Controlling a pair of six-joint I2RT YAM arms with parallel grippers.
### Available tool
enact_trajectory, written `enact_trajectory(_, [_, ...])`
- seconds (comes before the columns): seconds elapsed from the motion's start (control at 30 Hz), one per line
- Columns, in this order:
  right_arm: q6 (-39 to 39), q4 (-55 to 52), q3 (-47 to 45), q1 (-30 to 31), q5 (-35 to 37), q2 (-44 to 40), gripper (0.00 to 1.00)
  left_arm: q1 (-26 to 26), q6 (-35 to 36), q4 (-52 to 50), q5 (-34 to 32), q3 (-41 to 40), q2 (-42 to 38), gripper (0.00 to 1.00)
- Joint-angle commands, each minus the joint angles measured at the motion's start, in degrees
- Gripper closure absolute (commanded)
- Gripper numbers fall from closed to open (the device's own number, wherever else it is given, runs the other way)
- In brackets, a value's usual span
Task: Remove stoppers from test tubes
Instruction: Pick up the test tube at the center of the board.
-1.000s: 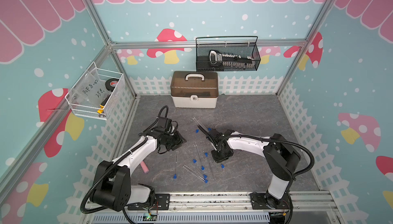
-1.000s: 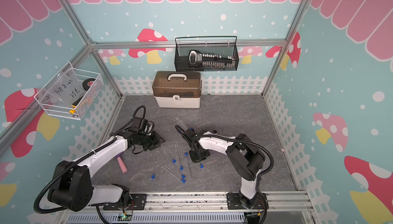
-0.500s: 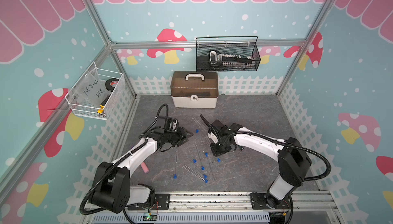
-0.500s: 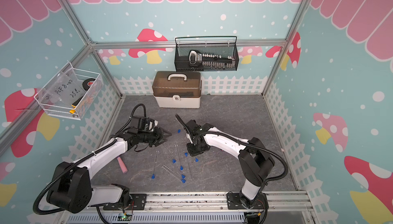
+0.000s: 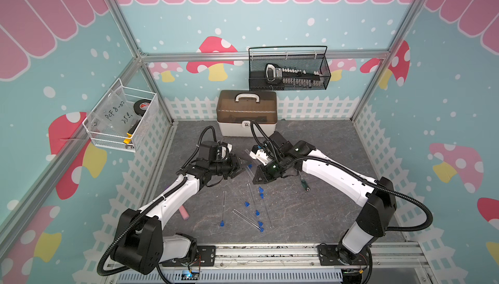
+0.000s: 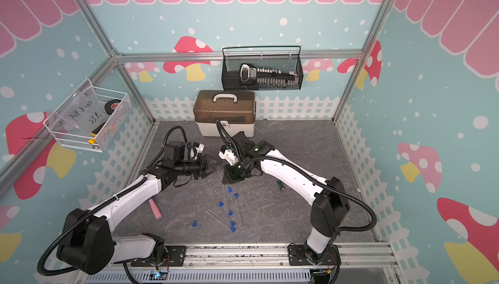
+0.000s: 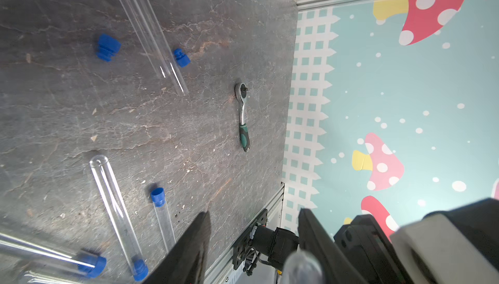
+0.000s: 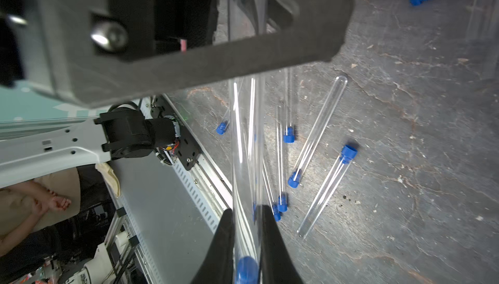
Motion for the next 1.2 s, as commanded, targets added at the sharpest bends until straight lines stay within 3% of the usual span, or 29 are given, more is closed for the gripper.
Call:
enact_trajectory(0.0, [-1.74, -1.97, 1.63, -0.03, -4.63, 1.87, 0.85, -1.14, 0.04, 0.87, 0.0, 1.78, -1.05, 0.48])
enact_trajectory(0.17, [-1.86, -2.23, 2.06, -0.1, -4.45, 2.23, 0.85, -2.01, 0.64, 0.31, -0.67, 2.35, -0.52, 0.55])
enact_trajectory(0.37, [-1.6, -2.32, 1.55, -0.21, -3.47, 2.59, 0.85, -1.95, 4.11, -5.03, -1.59, 4.09, -1.08, 0.8])
enact_trajectory(0.5, [-1.6, -2.36, 1.52, -0.38, -3.22, 2.59, 0.84, -1.86, 4.84, -6.52, -1.98, 4.42, -1.24, 0.86])
enact_trajectory(0.57, [-1.6, -2.41, 1.88, -0.51, -3.13, 2.59, 0.81, -1.86, 4.84, -7.01, -2.5, 4.72, -1.2, 0.99])
enact_trajectory(0.8, [-0.91, -2.7, 2.57, -1.8, -2.1, 1.09, 0.68, -1.67, 3.88, -8.34, -5.08, 6.59, -0.74, 1.0])
enact_trajectory(1.0, [5.04, 1.96, -0.74, -9.56, 2.36, -7.27, 0.56, -0.81, -6.11, -2.31, -8.63, 9.18, -0.52, 1.0])
enact_trajectory(1.17, [22.01, 27.36, -16.43, -15.95, -6.87, -16.94, 0.51, -0.74, -22.73, 13.11, -14.95, 7.08, -2.6, 1.0])
